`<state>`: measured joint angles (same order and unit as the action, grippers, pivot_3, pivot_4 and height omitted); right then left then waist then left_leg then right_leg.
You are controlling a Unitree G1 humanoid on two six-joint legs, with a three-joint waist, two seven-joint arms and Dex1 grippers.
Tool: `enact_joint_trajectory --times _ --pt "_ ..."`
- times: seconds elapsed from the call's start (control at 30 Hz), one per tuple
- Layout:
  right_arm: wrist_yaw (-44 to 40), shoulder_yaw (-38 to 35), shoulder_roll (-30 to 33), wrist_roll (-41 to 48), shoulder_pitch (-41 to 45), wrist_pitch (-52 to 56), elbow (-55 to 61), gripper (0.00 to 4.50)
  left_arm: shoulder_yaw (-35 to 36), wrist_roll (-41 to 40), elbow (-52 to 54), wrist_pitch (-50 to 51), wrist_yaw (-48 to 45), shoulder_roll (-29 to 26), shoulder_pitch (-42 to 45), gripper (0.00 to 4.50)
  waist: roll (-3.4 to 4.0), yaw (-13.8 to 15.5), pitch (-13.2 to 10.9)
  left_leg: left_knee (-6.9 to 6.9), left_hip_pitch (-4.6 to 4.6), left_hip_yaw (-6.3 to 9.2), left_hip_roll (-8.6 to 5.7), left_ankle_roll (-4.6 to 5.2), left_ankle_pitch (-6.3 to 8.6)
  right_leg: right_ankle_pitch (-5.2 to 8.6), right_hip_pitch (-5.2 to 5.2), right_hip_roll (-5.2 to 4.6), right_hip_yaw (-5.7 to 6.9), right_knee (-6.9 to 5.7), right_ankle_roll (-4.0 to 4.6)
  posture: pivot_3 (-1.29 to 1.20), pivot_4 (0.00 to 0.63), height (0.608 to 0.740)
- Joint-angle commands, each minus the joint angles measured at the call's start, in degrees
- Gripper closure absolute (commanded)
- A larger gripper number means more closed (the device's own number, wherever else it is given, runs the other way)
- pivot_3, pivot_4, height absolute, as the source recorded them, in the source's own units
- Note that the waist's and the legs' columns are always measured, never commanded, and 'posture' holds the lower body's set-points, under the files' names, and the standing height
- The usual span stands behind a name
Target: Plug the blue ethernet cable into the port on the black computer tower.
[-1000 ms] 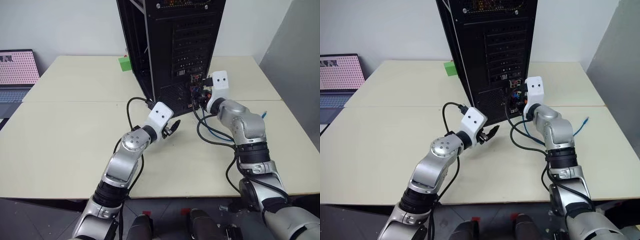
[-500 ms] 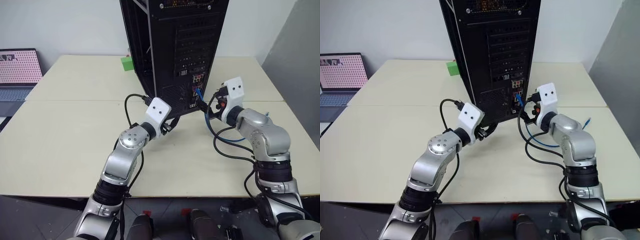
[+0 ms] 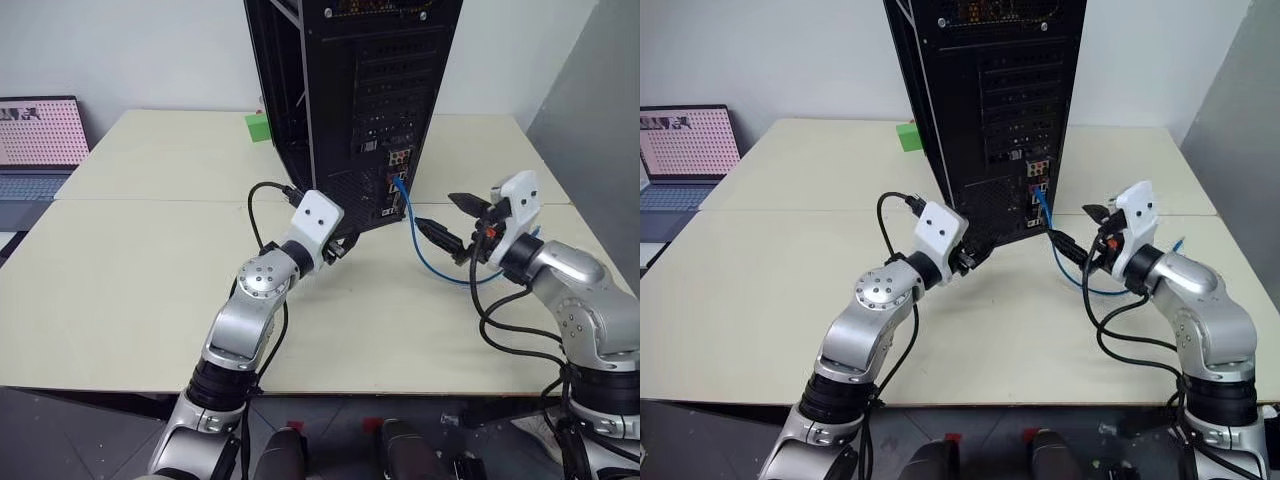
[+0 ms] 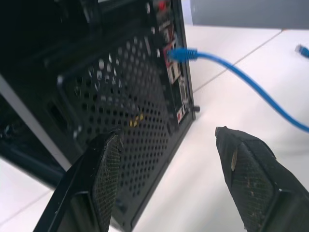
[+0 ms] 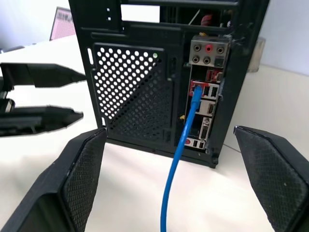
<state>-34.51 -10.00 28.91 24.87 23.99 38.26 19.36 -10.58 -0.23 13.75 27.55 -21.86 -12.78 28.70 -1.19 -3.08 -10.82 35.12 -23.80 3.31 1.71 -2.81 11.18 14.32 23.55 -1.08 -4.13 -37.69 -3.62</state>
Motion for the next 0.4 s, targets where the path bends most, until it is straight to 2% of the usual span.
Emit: enact_joint_trajectory --times 0.03,0.4 --pt "1.52 -3.72 -1.07 1.36 -1.79 -4.73 3.17 0.05 4.97 -4.27 5.8 -1.94 -0.45 0.15 -2.62 1.25 0.0 -0.1 0.0 -0.01 0.01 0.01 0.01 0.0 0.0 0.0 0.0 0.01 0.0 0.0 0.0 0.0 0.15 0.74" --pt "0.82 -2.89 -0.72 -2.21 -7.7 -16.45 0.36 0.05 13.67 -13.62 10.26 -1.66 -9.16 -9.04 -11.9 1.25 -0.01 -0.04 0.0 0.01 0.03 0.0 0.01 0.0 0.0 0.01 -0.03 0.0 0.01 0.0 0.01 0.0 0.15 0.74"
